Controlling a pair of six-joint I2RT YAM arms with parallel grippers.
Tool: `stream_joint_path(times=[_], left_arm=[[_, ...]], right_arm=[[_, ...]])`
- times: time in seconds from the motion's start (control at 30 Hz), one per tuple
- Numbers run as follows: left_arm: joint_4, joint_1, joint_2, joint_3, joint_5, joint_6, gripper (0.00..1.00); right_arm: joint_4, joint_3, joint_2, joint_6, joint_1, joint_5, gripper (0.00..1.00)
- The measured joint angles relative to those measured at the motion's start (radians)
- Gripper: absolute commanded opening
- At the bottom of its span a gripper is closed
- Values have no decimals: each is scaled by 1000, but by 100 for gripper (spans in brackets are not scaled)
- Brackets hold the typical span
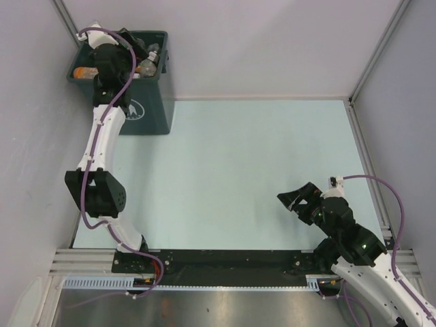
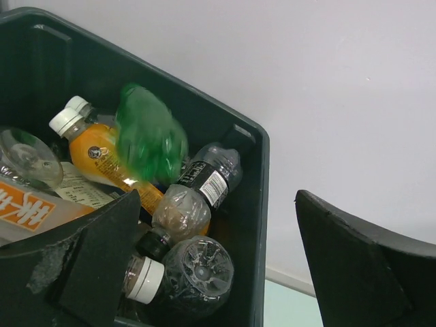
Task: Put the plastic bottles in the bin
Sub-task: Place the plastic bottle in the trash bin, then reset both arms
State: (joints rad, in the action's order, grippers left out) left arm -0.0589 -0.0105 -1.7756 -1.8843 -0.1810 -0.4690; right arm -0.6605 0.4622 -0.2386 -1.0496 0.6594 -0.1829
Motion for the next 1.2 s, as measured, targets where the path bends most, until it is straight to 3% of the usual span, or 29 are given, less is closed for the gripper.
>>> stream_joint_path(times=[0.3,0.47,0.77,0.93,1.2], left_arm=[[19,0,91,69,1,15,100],[-16,1,243,185,58,-17,100],[-124,-25,679,638,299,-55,100],[-250,-77,970,934,344,-50,100],[-487,-92,1279,1028,328,31,100]], right_arm=[[14,0,-43,-5,1,6,100],[14,0,-50,-3,1,-1,100],[-32,42,-52,44,2,-56,100],[-34,87,-53,84,3,-92,100],[-34,123,-63,131,3,-129,100]])
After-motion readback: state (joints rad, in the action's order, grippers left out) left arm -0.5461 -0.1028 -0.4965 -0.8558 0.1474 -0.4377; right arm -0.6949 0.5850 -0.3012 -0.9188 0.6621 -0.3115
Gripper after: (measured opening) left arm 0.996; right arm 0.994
